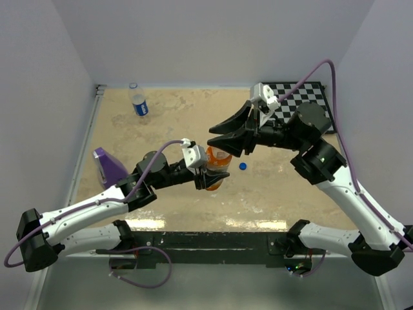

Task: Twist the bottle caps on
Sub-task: Screw the bottle cap onto the plastic bottle.

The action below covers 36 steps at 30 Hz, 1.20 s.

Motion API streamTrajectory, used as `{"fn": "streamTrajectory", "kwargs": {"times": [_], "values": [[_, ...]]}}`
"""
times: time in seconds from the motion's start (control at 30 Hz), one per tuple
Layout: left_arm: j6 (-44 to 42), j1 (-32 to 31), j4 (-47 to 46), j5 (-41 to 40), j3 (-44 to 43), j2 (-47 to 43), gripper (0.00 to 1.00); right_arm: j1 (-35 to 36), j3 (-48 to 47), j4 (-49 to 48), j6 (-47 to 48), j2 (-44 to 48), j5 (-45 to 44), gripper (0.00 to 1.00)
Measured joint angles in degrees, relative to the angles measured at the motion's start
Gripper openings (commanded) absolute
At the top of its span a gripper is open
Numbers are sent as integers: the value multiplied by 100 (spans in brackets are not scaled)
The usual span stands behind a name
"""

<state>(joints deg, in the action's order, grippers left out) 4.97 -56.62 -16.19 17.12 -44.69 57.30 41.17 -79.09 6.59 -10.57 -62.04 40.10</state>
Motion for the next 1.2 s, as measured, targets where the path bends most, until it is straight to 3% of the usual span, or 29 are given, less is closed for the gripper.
{"fn": "streamTrajectory", "kwargs": {"times": [0.27,0.37,0.43,0.73,0.83,1.2], "values": [[-2,0,7,85,-22,39,0,0,-129,282,83,-170,153,38],[-2,2,28,90,-26,42,0,0,-149,337,116,-203,175,19],[-2,9,57,109,-52,42,0,-7,-164,337,127,-216,203,0],[-37,-24,107,-186,-85,50,0,0,-229,472,168,-223,-46,0],[-162,-310,214,-911,-114,72,0,17,-229,573,144,-223,-356,0],[-586,-1670,293,-5042,-535,769,0,391,-234,789,-227,-317,-2380,0]]}}
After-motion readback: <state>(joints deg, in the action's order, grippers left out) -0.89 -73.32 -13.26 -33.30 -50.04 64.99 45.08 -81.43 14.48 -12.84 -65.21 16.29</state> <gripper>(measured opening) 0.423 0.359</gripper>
